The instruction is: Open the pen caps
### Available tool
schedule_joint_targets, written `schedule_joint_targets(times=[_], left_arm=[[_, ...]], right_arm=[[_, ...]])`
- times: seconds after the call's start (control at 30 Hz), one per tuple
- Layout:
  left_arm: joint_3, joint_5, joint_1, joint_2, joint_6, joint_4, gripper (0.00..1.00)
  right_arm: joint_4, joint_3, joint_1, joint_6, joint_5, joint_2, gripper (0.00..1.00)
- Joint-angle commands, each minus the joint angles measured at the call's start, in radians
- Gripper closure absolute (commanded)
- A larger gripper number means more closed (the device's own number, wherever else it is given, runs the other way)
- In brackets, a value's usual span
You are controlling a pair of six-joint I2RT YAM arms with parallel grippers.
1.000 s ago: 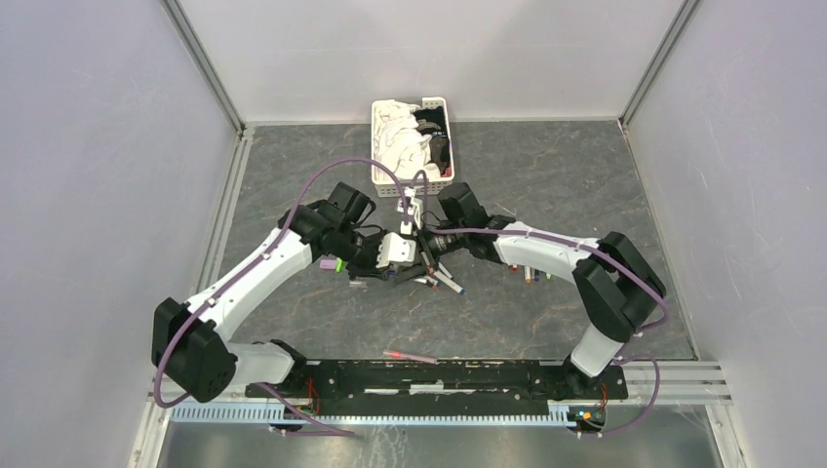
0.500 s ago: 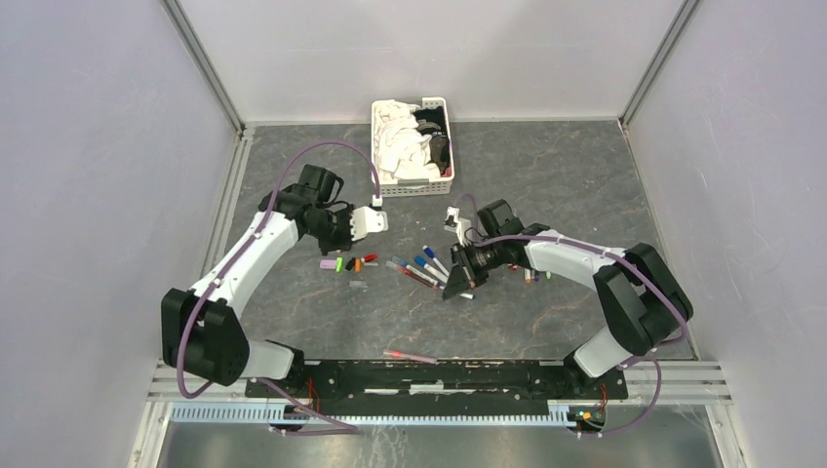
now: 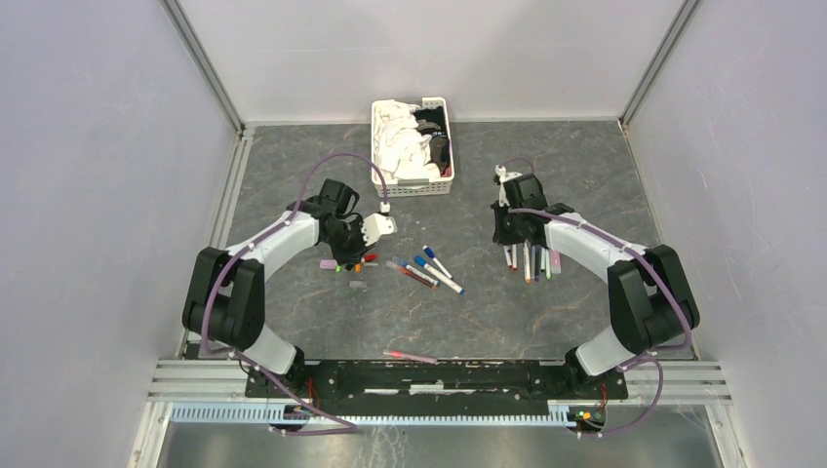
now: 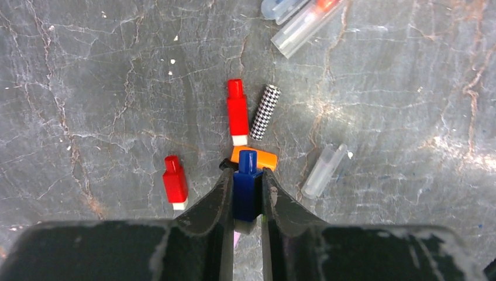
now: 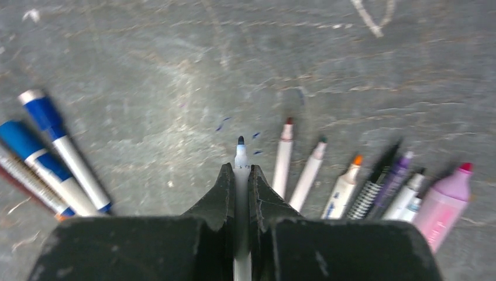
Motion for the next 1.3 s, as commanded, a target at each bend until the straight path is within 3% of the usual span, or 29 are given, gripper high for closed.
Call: schedule_joint_targets(times=[0.0, 0.17, 0.37, 0.43, 0.5, 0.53, 0.83, 1.03, 1.27], left_arm=[[0.001, -0.032, -0.004, 0.033, -0.081, 0.093, 0.76], [0.007, -0.027, -0.005, 0.041, -0.095, 0.094, 0.59], [0.043, -0.004, -0.005, -0.003, -0.108, 0.04, 0.46], [0.071, 0.01, -0.005, -0.03, -0.118, 0.006, 0.35], [0.116, 0.015, -0.005, -0.054, -0.137, -0.031, 0.03], [0.141, 0.015, -0.004, -0.064, -0.148, -0.053, 0.01], [0.35, -0.056, 0.02, -0.199, -0.236, -0.154, 0.0], [0.309, -0.185, 0.052, -0.333, -0.329, -0.02, 0.0], [0.281, -0.105, 0.059, -0.35, -0.351, -0.051, 0.0]], right_arm=[[0.06, -0.006, 0.0, 0.028, 0.256, -0.003, 1.0], [0.081, -0.027, -0.007, 0.021, 0.297, 0.015, 1.0], [0.108, -0.08, -0.018, 0.022, 0.337, 0.006, 1.0], [0.114, -0.096, -0.022, 0.024, 0.345, 0.005, 0.99], [0.122, -0.107, -0.024, 0.026, 0.352, 0.006, 0.96], [0.123, -0.113, -0.024, 0.027, 0.356, 0.007, 0.95], [0.119, -0.108, -0.028, 0.021, 0.333, -0.003, 0.7], [0.095, -0.085, -0.022, 0.026, 0.317, -0.073, 0.67], [0.121, -0.036, 0.181, -0.07, 0.197, -0.113, 0.67]])
